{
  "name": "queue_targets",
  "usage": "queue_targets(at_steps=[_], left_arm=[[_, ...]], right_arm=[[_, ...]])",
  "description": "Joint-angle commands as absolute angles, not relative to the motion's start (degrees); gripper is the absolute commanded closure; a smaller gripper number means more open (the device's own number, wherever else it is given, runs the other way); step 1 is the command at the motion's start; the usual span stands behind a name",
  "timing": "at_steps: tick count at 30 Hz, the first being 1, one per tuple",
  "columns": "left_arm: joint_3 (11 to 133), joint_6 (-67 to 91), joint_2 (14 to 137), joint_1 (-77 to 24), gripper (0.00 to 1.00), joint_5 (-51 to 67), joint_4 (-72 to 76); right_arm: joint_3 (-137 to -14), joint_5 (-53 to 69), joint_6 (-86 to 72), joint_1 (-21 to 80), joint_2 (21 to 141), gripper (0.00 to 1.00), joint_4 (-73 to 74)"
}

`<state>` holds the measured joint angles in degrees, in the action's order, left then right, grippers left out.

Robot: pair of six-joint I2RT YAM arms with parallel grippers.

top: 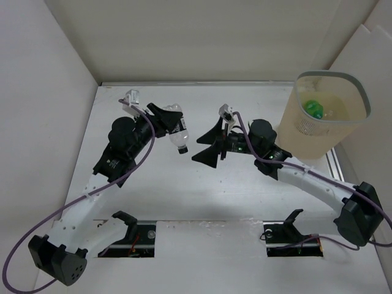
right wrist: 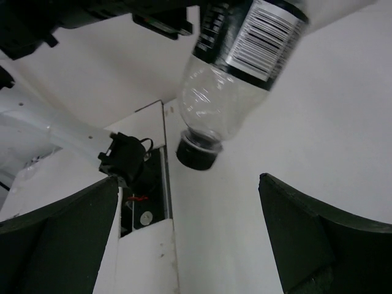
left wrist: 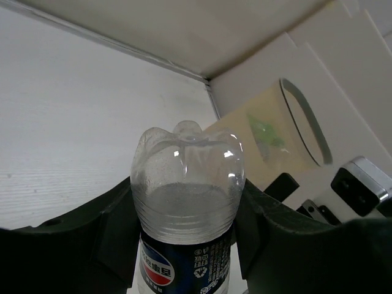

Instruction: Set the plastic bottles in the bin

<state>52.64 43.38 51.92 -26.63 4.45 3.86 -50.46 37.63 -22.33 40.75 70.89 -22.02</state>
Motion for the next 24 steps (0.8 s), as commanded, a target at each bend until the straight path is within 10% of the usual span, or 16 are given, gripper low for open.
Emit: queue_targets(at_steps=[1, 14, 20, 22, 24], left_arm=[[54.32, 39.9, 53.52, -26.72, 1.0, 15.72, 14.57], [53.7, 44.03, 54.84, -26.72, 1.0, 28.56, 24.79], [56.16, 42.46, 56.87, -26.72, 0.97, 29.09, 21.1], [57.13, 41.4, 57.57, -26.72, 0.19, 26.73, 17.69], [58.97, 40.87, 57.57, -26.72, 0.0, 24.1, 15.48]], right_arm=[[-54.22, 39.81, -24.51, 42.54, 72.24, 0.0, -35.57], [-62.04, 35.31, -36.99, 43.07, 87.18, 0.04, -47.97], [-63.37, 37.71, -44.29, 42.45, 91.32, 1.0, -58.7], [-63.37, 37.71, -44.3, 41.4, 91.32, 1.0, -58.71], [-63.37, 36.83, -42.56, 40.53, 89.22, 1.0, -53.99]])
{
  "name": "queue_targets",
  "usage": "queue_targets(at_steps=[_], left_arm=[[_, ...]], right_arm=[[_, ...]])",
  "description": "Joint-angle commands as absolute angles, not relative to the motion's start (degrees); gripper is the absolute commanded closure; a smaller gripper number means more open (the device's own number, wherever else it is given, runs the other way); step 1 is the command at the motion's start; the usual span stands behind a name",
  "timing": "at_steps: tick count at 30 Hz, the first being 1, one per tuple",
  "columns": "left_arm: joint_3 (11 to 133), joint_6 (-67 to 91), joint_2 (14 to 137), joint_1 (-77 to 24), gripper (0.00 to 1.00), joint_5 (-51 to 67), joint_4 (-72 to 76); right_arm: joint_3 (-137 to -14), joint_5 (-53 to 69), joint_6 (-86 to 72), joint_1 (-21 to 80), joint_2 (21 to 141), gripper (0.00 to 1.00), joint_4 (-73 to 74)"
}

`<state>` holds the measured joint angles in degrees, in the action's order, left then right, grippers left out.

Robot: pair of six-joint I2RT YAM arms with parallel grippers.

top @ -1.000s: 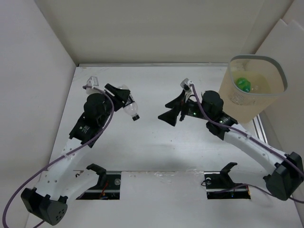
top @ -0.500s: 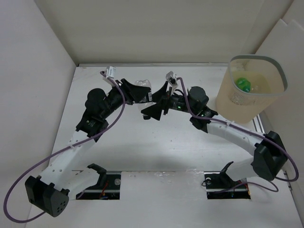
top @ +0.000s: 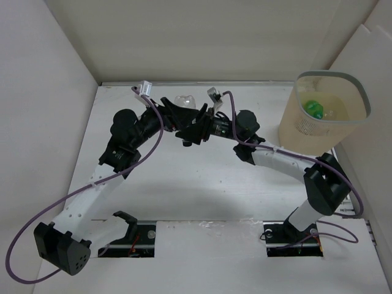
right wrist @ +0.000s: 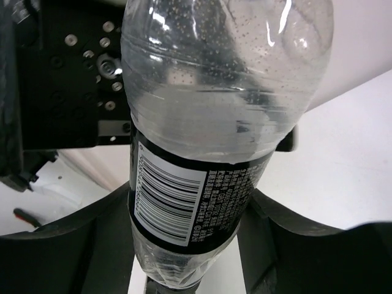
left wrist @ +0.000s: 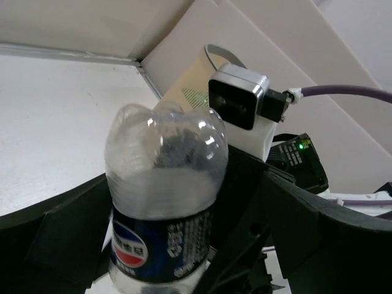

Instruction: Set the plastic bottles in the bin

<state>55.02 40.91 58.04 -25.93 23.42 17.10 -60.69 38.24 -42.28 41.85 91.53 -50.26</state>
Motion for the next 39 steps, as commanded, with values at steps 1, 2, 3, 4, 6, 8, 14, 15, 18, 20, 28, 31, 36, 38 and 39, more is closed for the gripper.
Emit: queue_targets(at_steps=[1, 2, 3, 4, 6, 8, 14, 15, 18, 20, 28, 31, 36, 38, 39], left_arm=[[59.5, 40.09, 56.96, -26.72, 0.0, 21.12, 13.82], [59.5, 39.38, 56.08, -26.72, 0.0, 19.96, 13.8], [61.16, 39.38, 55.55, -26.72, 0.0, 18.73, 12.84], [61.78, 39.37, 55.55, -26.72, 0.0, 15.94, 12.14], [63.8, 38.58, 53.71, -26.72, 0.0, 12.15, 8.98], [65.3, 37.27, 53.01, -26.72, 0.0, 10.13, 6.62], [67.06, 35.07, 50.1, -26.72, 0.0, 5.54, 2.29], [67.06, 35.07, 49.49, -26.72, 0.0, 5.54, 1.59], [66.01, 34.54, 48.96, -26.72, 0.0, 5.54, 0.53], [65.48, 33.93, 47.91, -26.72, 0.0, 5.54, -0.09], [65.39, 29.89, 44.04, -26.72, 0.0, -0.26, -8.25], [65.39, 28.66, 43.51, -26.72, 0.0, -1.66, -10.72], [65.39, 28.04, 43.51, -26.72, 0.0, -2.37, -12.56], [65.92, 27.52, 44.03, -26.72, 0.0, -3.6, -13.36], [66.61, 27.51, 44.03, -26.72, 0.0, -5.08, -14.06]], right_arm=[[-63.37, 35.35, -41.5, 39.91, 88.34, 1.0, -51.7], [-62.85, 34.64, -40.27, 38.51, 87.46, 1.0, -49.42], [-62.84, 33.85, -38.25, 37.63, 85.45, 1.0, -45.39], [-62.84, 32.88, -37.62, 36.57, 84.47, 1.0, -43.26], [-62.84, 30.86, -37.09, 32.62, 81.84, 1.0, -38.44], [-63.36, 29.81, -37.09, 29.55, 79.99, 1.0, -34.65], [-66.88, 23.64, -33.05, 14.88, 71.64, 1.0, -16.97], [-66.88, 25.38, -33.05, 12.33, 71.02, 1.0, -16.96], [-67.41, 27.25, -33.75, 2.48, 69.7, 1.0, -14.69], [-68.03, 27.86, -34.28, -4.28, 69.08, 1.0, -12.67], [-69.16, 30.94, -37.26, -24.69, 71.02, 0.98, -10.38], [-69.17, 29.45, -37.27, -26.8, 70.49, 0.08, -8.8], [-73.29, 21.38, -35.08, -26.81, 69.96, 0.0, -1.42], [-75.67, 19.08, -34.46, -26.81, 68.48, 0.0, 2.26], [-76.46, 16.11, -33.84, -26.81, 67.94, 0.0, 3.76]])
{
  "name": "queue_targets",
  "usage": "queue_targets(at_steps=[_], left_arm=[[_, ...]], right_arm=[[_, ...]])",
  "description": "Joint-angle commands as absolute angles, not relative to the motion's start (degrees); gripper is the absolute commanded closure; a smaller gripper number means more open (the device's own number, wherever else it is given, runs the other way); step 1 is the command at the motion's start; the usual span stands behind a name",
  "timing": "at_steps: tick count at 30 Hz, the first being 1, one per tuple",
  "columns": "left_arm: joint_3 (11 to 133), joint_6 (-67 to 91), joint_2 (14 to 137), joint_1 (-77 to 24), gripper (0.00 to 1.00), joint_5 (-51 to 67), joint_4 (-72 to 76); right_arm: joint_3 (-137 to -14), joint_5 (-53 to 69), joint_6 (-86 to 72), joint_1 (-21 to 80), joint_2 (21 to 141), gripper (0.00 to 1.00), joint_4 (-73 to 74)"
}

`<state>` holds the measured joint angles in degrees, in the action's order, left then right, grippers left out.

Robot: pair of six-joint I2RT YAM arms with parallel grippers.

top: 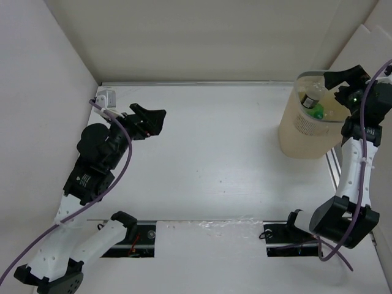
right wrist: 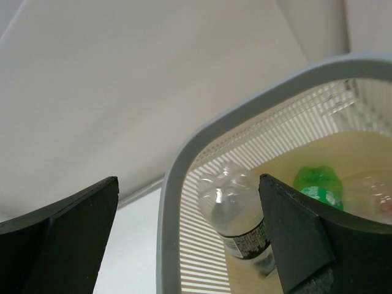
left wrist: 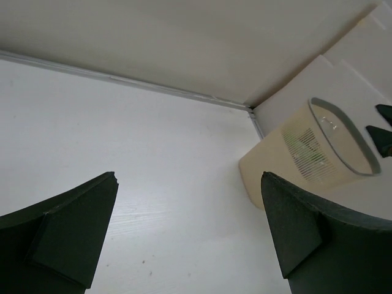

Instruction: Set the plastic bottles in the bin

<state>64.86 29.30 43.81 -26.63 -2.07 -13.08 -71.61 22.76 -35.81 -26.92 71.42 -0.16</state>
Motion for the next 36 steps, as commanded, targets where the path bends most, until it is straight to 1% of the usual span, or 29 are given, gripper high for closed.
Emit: queue_targets(at_steps=[1, 5, 9, 13, 17, 18, 20, 21, 22, 24, 28, 33, 36], left_arm=[[66.62, 27.51, 44.64, -26.72, 0.0, -5.97, -15.11], [70.39, 26.98, 48.5, -26.72, 0.0, -10.71, -19.33], [75.4, 26.37, 51.5, -25.49, 0.0, -12.65, -21.97], [79.78, 25.84, 52.73, -24.79, 0.0, -14.94, -24.25], [84.28, 25.84, 53.88, -24.79, 0.0, -17.75, -27.24], [84.9, 25.84, 53.88, -24.79, 0.0, -18.45, -28.12], [86.3, 25.31, 53.88, -24.79, 0.0, -18.98, -29.0], [86.31, 24.79, 53.88, -24.79, 0.0, -20.03, -29.61], [87.0, 24.79, 53.88, -24.79, 0.0, -20.56, -30.66], [87.62, 24.79, 53.27, -24.79, 0.0, -21.88, -31.72], [87.63, 24.26, 50.37, -24.79, 0.0, -23.99, -33.92], [87.1, 24.26, 45.81, -24.79, 0.0, -26.02, -38.67], [85.69, 24.87, 42.64, -24.79, 0.0, -26.63, -41.03]], right_arm=[[-78.21, 15.3, -33.84, -26.81, 67.33, 0.0, 5.0], [-83.47, 14.68, -31.11, -26.81, 65.48, 0.0, 10.54], [-87.44, 17.31, -28.92, -26.28, 62.24, 0.0, 16.33], [-91.66, 16.18, -24.36, -19.44, 60.39, 0.0, 21.69], [-94.3, 9.95, -19.71, -9.69, 56.96, 0.0, 28.03], [-94.31, 6.71, -18.82, -5.4, 56.0, 0.0, 28.99], [-94.31, 2.04, -16.54, -0.55, 52.67, 0.0, 31.97], [-94.31, -2.33, -16.0, 1.73, 51.52, 0.0, 33.04], [-93.78, -3.68, -15.3, 5.76, 50.29, 0.0, 34.0], [-92.56, -5.36, -13.37, 8.6, 46.16, 0.0, 34.72], [-89.74, -3.17, -10.73, 9.4, 40.53, 0.0, 37.17], [-87.29, -3.16, -8.01, 9.4, 37.97, 0.0, 41.13], [-84.65, -5.7, -8.0, 11.24, 36.65, 0.0, 41.75]])
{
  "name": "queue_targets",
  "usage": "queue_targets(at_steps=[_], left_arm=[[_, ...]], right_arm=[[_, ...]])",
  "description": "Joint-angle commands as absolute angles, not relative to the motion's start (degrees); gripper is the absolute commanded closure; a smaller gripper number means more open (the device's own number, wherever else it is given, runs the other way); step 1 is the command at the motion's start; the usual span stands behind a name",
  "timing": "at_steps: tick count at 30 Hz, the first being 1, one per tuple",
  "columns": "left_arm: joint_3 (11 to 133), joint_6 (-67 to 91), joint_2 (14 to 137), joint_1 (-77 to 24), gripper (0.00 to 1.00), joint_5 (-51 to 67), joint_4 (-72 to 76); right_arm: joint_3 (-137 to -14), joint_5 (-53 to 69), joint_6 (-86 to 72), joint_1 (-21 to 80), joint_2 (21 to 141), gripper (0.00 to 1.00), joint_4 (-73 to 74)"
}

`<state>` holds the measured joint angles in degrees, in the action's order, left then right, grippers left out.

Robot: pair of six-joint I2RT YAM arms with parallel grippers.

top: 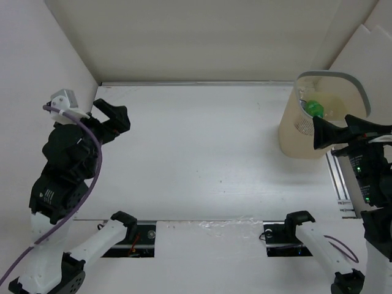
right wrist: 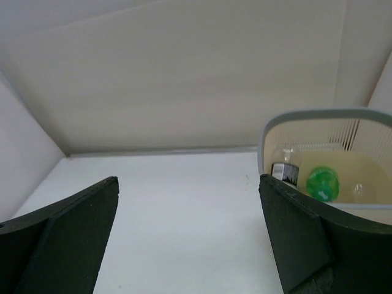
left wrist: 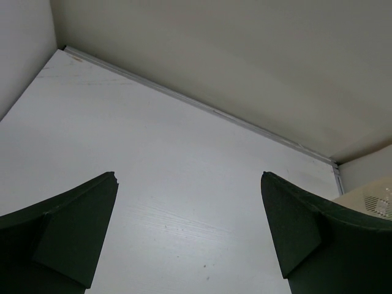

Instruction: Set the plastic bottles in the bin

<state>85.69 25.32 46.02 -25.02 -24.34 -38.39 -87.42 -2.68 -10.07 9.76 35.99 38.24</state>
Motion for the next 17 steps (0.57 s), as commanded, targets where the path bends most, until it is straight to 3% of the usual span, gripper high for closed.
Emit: queue_targets(at_steps=[1, 17], left_arm=[[84.82, 24.87, 41.84, -24.79, 0.0, -26.63, -41.65], [78.57, 25.93, 37.97, -24.79, 0.0, -26.11, -44.21]], right_arm=[[-84.64, -6.67, -8.0, 11.77, 35.87, 0.0, 42.88], [-82.18, -8.61, -8.0, 11.78, 32.43, 0.0, 45.0]])
